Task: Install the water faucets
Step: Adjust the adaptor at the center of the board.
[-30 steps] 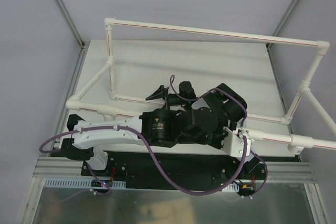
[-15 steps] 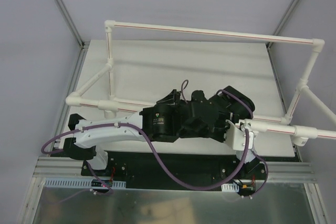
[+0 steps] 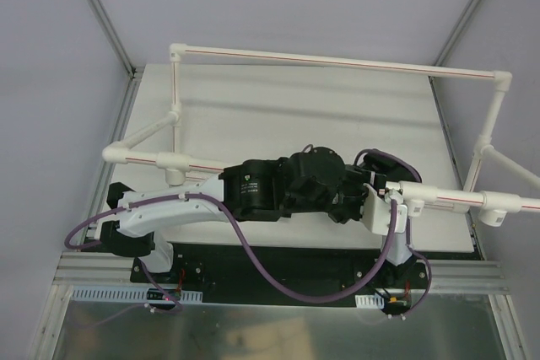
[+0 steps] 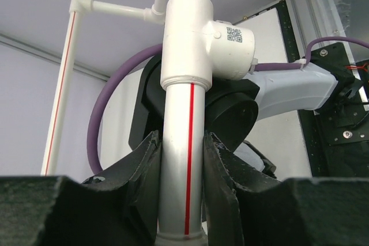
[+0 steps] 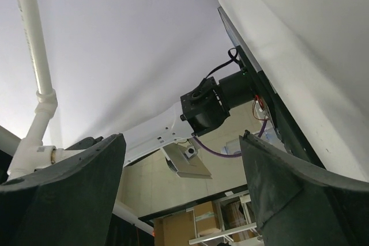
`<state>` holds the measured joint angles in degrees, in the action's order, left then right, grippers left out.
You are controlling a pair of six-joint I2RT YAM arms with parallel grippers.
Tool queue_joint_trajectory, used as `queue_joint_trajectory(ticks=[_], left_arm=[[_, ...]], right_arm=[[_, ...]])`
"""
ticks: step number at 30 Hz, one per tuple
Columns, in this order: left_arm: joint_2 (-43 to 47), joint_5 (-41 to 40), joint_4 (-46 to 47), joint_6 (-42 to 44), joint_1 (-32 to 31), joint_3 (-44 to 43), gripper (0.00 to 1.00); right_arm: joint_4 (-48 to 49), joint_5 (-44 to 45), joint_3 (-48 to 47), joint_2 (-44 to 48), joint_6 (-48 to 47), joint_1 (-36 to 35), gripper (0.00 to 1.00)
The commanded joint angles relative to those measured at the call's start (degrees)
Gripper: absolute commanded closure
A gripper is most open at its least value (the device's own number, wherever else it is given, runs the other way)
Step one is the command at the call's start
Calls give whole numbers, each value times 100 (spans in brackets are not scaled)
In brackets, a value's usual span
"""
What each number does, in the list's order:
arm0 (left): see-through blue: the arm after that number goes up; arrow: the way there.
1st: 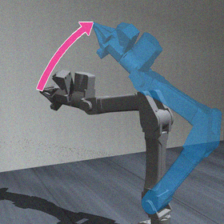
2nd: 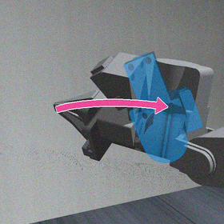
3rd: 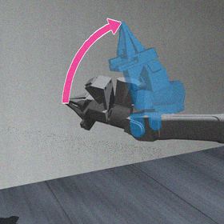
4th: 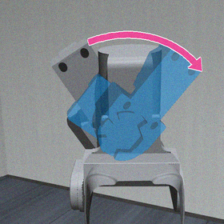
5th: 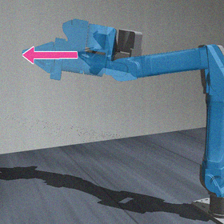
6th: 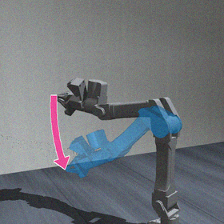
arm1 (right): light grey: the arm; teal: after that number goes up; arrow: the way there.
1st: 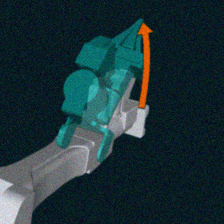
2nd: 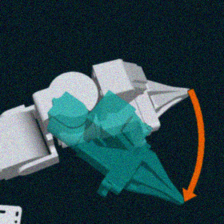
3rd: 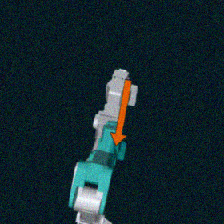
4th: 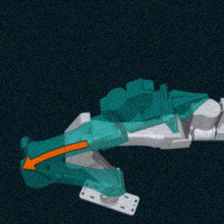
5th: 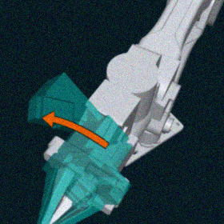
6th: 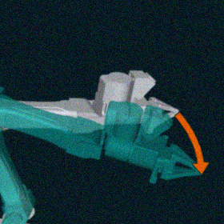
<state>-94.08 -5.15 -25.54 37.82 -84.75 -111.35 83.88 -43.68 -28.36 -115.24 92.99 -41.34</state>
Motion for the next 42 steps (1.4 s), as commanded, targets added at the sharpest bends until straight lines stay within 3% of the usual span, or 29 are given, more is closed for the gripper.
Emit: queue_joint_trajectory(ticks=[1, 8, 19, 27, 36, 42], left_arm=[[329, -751, 796, 190, 319, -387, 100], [382, -681, 796, 278, 635, -343, 100], [277, -795, 787, 709, 1276, -571, 100], [224, -461, 629, 647, 2111, -897, 100], [162, -355, 524, 744, 2164, -854, 100], [162, -390, 506, 727, 2208, -766, 100]], right_arm=[[349, 280, 655, 370, 52, -224, 12], [340, 334, 1043, 1205, 96, -515, 12], [340, -377, 60, 741, 500, -437, 12], [155, -194, -328, 854, 466, -392, 12], [261, -53, -425, 503, 430, -392, 12], [244, -70, -223, 756, 281, -261, 12]])
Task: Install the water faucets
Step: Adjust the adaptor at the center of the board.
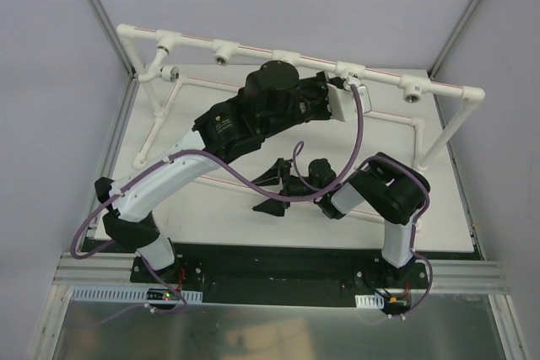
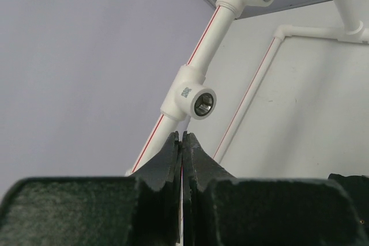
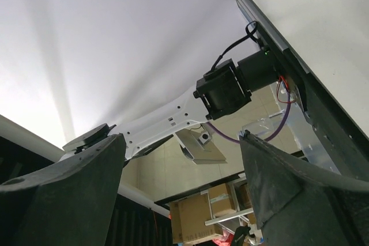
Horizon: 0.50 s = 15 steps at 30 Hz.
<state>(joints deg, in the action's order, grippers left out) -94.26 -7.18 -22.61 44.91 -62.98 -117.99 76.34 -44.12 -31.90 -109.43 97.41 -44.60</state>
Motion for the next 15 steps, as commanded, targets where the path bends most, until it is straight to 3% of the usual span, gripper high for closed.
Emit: queue_joint_trajectory(ticks=[1, 3, 5, 6, 7, 8, 9, 10, 12, 15], left_arm=[[206, -213, 213, -17, 49, -57, 100], [302, -196, 213, -209, 163, 30, 100], [486, -126, 213, -516, 338, 180, 100], [609, -82, 213, -779, 478, 259, 100], [810, -21, 222, -1034, 619, 390, 100], [969, 41, 222, -1315, 751, 530, 100], [1145, 67, 222, -1561, 891, 706, 100], [1329, 59, 222, -1825, 1006, 882, 100], [1733, -20, 222, -2221, 1156, 1399, 90], [2366, -352, 248, -2731, 1279, 2164, 71]], right_arm=[[893, -53, 184, 298, -256, 91, 12], [306, -79, 263, 675, -650, 170, 12], [-964, -27, 211, 1271, -1474, 180, 12], [-2024, 86, 106, 1649, -2175, 180, 12], [-3914, 375, -60, 2140, -2930, 162, 11], [-5412, 856, -375, 2676, -4286, 119, 10], [-7028, 1792, -787, 3099, -5135, -30, 9], [-7958, 2863, -1096, 3494, -5788, -240, 7], [-8713, 3654, -1388, 4014, -6084, -278, 5], [-8820, 3927, -1468, 4762, -5909, 65, 5]])
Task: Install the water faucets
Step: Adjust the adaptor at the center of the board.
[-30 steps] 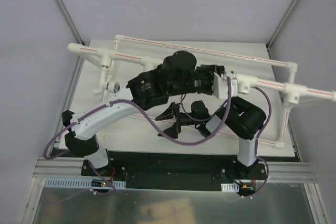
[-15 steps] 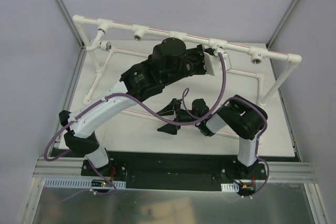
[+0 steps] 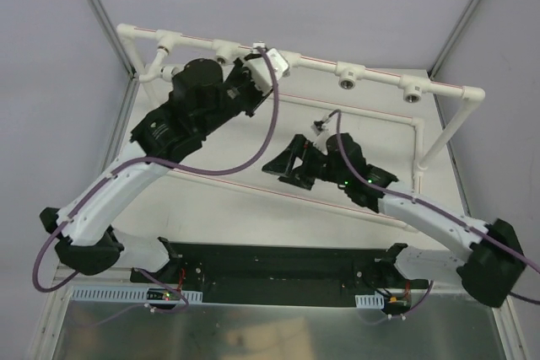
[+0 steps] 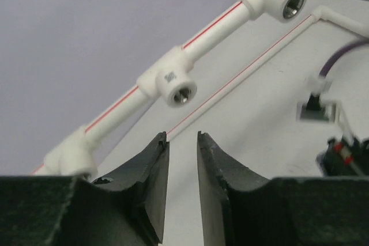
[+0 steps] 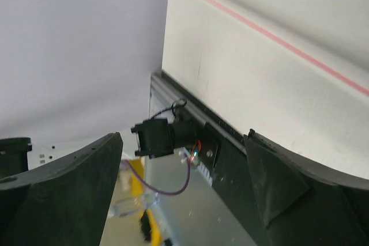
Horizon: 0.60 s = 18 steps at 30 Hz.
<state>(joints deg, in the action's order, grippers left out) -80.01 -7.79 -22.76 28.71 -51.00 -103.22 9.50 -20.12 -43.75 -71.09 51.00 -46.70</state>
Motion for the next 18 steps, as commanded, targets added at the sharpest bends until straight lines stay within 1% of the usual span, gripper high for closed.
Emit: queue_joint_trajectory(ticks=[1, 3, 4, 8, 11, 14, 16, 18], left_arm=[[1117, -432, 264, -1296, 90, 959, 67], [1504, -652, 255, -1621, 99, 1521, 60], [1697, -740, 246, -1788, 91, 1855, 57], [2330, -978, 238, -2526, 99, 3139, 55], [2691, -1014, 167, -3071, 134, 3737, 53], [2885, -865, 149, -3520, 266, 4212, 53], [2860, -821, 193, -3557, 328, 4467, 54], [2649, -908, 228, -3452, 407, 4652, 54]], right_arm=[[-2223, 1668, -379, 1096, -1303, 284, 5], [-2582, 1975, -730, 1281, -1400, 275, 5], [-2915, 2246, -967, 1334, -1435, 284, 5], [-4374, 3363, -1820, 1536, -1663, 284, 12], [-5272, 3865, -2268, 1765, -1953, 529, 15], [-5756, 3867, -2813, 1774, -2243, 1003, 15], [-5915, 3770, -3156, 1608, -2445, 1363, 15], [-6134, 3560, -3534, 1336, -2621, 1706, 15]])
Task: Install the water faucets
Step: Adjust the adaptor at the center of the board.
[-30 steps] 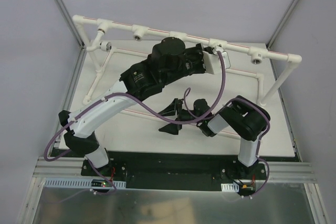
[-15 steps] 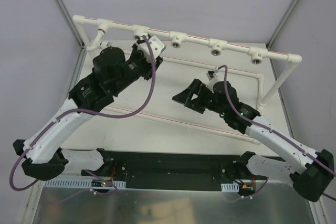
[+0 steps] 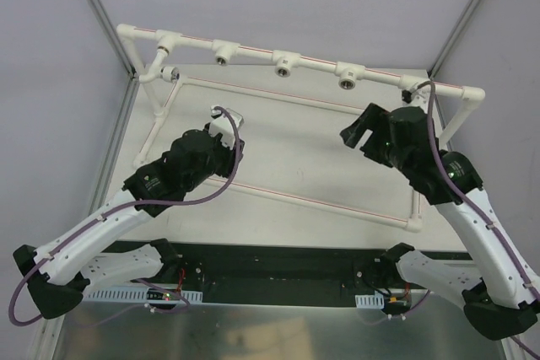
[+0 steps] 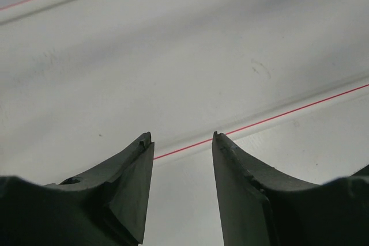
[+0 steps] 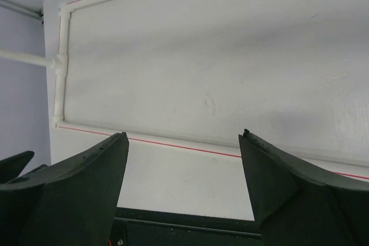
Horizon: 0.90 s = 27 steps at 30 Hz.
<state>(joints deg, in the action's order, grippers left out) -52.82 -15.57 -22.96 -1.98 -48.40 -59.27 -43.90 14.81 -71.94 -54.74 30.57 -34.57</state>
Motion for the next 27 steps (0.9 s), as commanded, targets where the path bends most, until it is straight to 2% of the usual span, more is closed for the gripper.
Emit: queue_joint_trajectory(ticks=[1, 4, 7, 10, 14, 18, 23, 27], left_arm=[[-227, -156, 318, -330, 225, 353, 54], [-728, 229, 695, -294, 629, 696, 60], [-1290, 492, 1170, -513, 919, 925, 72], [-1993, 196, 1224, -768, 1087, 873, 80], [-2750, 309, 1312, -1146, 1193, 987, 88], [-3164, 204, 1347, -1313, 1201, 1180, 92], [-3682, 528, 1338, -1594, 1202, 1321, 100], [-3876, 872, 1320, -1876, 1027, 1523, 100]], right_arm=[[-874, 14, -890, -448, -639, 669, 16], [-927, -144, -1067, -686, -736, 1109, 20], [-866, -276, -1085, -731, -745, 1391, 26], [-770, -338, -1059, -766, -798, 1566, 30], [-647, -496, -980, -1029, -947, 1918, 34], [-426, -575, -1032, -1284, -1000, 2304, 40], [-67, -646, -1260, -1732, -781, 2498, 42], [-40, -488, -1813, -2277, -798, 2551, 41]])
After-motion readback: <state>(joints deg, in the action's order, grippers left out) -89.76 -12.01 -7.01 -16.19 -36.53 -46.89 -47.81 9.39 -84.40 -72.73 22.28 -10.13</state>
